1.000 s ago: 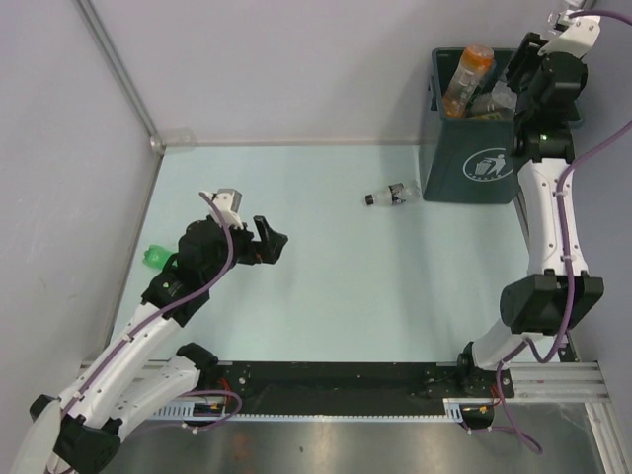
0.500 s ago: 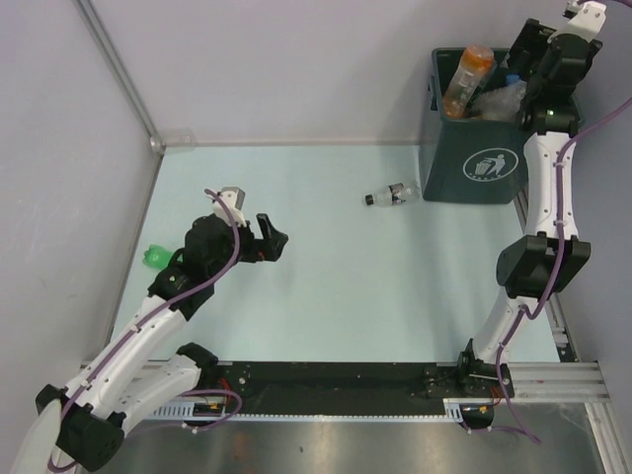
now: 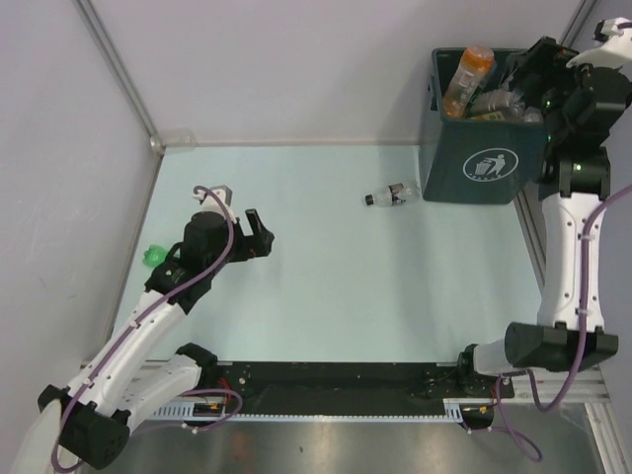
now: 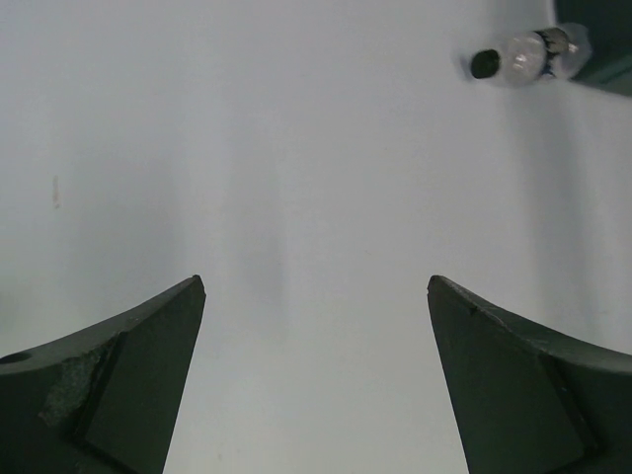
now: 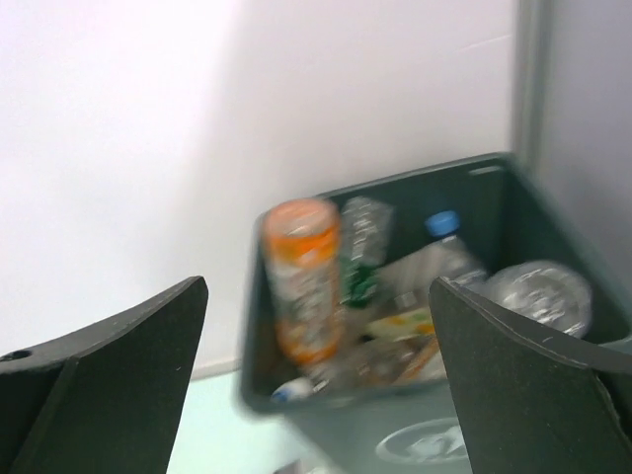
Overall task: Put the plastic bottles in the bin
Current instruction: Place the plastic bottle in the trash bin, then pick up the plastic bottle at the center of the board.
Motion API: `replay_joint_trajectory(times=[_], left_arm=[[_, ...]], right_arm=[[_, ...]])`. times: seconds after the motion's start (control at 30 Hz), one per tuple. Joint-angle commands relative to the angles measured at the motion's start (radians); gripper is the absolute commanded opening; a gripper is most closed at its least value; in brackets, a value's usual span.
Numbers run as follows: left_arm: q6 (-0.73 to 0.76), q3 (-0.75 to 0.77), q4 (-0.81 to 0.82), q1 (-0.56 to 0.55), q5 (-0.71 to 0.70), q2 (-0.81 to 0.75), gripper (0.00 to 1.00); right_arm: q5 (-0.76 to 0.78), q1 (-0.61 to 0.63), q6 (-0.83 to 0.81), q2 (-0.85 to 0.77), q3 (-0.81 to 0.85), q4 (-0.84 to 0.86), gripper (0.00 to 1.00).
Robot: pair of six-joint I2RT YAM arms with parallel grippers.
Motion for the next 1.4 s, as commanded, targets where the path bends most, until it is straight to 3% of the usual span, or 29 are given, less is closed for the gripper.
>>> replay_joint_trajectory(times=[0.0,0.3,0.57,0.83,1.03,1.13,1.37], left_arm=[[-0.096,0.067,-0.144,0.104,-0.121,0.016,1.00],[-0.151,0.010,-0.219,0.334,-0.142,-0.089,1.00],[-0.202,-0.018,-0.282,0.395,-0.239,-0.103,1.00],[-0.450,-0.096,-0.321,0.409,-0.372,-0.034,1.00],[-0.602,-0.099,-0.325,0.417,-0.434,0.092,1.00],[-0.608,-0.099,-0.284,0.429,-0.454,0.156,1.00],[-0.579,-0.118,-0.170,0.507,-0.352,0.252,1.00]], right_arm=[[-0.168,0.050,0.065,-0.122,-0.121,-0.003,1.00],[-0.274,0.192,0.099,-0.319,-0.354,-0.060,1.00],[-0.202,0.425,0.088,-0.382,-0.514,-0.126,1.00],[-0.154,0.592,0.126,-0.426,-0.692,-0.092,1.00],[-0.142,0.616,0.162,-0.431,-0.758,-0.078,1.00],[-0.148,0.622,0.172,-0.438,-0.789,-0.068,1.00],[-0.159,0.623,0.186,-0.446,-0.827,-0.044,0.99]])
